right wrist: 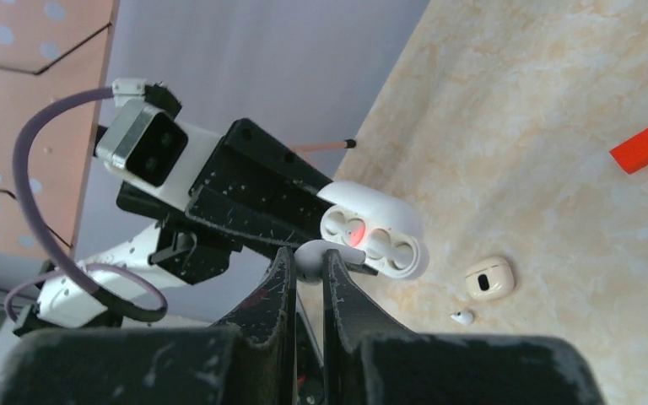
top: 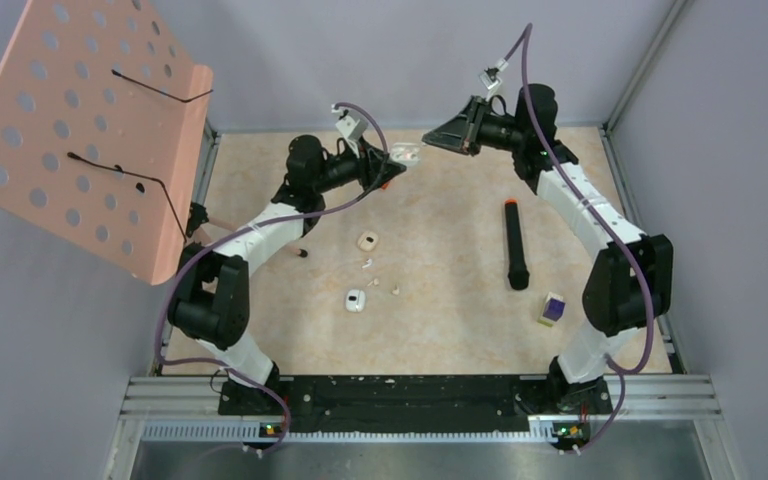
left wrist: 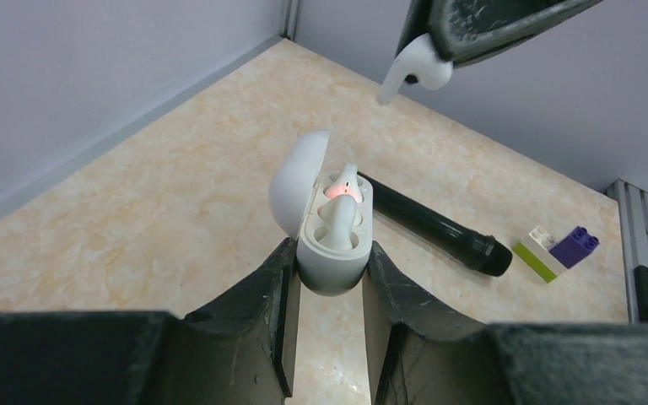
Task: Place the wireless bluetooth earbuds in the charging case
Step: Place the earbud at the center of the board.
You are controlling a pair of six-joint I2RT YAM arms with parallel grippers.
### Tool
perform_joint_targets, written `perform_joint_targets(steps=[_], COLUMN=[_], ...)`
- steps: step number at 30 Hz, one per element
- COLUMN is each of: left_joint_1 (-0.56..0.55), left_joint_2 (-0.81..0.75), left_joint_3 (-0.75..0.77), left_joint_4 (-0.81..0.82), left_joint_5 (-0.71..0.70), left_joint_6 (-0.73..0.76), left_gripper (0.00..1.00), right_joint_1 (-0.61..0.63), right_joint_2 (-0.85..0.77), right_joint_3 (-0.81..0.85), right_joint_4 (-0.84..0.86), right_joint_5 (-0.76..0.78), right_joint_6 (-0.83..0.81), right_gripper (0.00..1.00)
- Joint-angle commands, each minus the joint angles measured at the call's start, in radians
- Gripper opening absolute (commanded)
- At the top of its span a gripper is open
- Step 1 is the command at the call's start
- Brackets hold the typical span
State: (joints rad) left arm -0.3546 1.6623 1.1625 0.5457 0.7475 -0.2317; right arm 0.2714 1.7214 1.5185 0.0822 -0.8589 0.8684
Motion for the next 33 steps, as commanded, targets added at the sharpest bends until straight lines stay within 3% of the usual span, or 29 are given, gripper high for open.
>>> perform_joint_targets(steps=[1,3,5,7,11,13,20,21,23,27,31,33], left_joint_1=[0.014,0.029,0.045,0.063,0.106,0.118,0.126,0.126,0.126,0.126,0.126,0.125], left_joint_2=[-0.063,-0.102,-0.14,-0.177,-0.233,-0.251,-0.261,-0.26,-0.254,-0.236,-0.194,-0.165], left_joint_3=[-0.056,-0.096,-0.133,-0.169,-0.218,-0.236,-0.247,-0.245,-0.239,-0.212,-0.156,-0.121], left_joint_4=[0.017,-0.001,-0.032,-0.058,-0.112,-0.118,-0.128,-0.125,-0.126,-0.128,-0.12,-0.111], left_joint_5=[0.037,0.04,0.039,0.035,0.027,0.038,0.076,0.077,0.088,0.157,0.307,0.388], left_joint_6=[-0.018,-0.017,-0.004,0.005,0.02,0.022,0.034,0.034,0.033,0.024,0.009,-0.008], left_gripper=[0.0,0.0,0.0,0.0,0.0,0.0,0.0,0.0,0.0,0.0,0.0,0.0], right_joint_1=[-0.037,-0.048,-0.047,-0.037,0.004,0.03,0.069,0.068,0.067,0.063,0.027,0.027], right_joint_2=[-0.124,-0.141,-0.146,-0.149,-0.115,-0.104,-0.012,-0.001,0.0,-0.04,-0.122,-0.176], right_joint_3=[-0.07,-0.125,-0.17,-0.247,-0.39,-0.439,-0.447,-0.435,-0.383,-0.263,-0.194,-0.212], right_joint_4=[0.009,-0.079,-0.319,-0.464,-0.591,-0.591,-0.555,-0.559,-0.581,-0.657,-0.68,-0.634], right_joint_5=[-0.035,-0.054,-0.005,0.134,0.395,0.497,0.621,0.624,0.589,0.438,0.103,-0.051], right_joint_6=[-0.157,-0.306,-0.562,-0.775,-1.036,-1.08,-1.093,-1.096,-1.107,-1.127,-1.202,-1.288], right_gripper=[0.0,0.0,0.0,0.0,0.0,0.0,0.0,0.1,0.31,0.45,0.55,0.65])
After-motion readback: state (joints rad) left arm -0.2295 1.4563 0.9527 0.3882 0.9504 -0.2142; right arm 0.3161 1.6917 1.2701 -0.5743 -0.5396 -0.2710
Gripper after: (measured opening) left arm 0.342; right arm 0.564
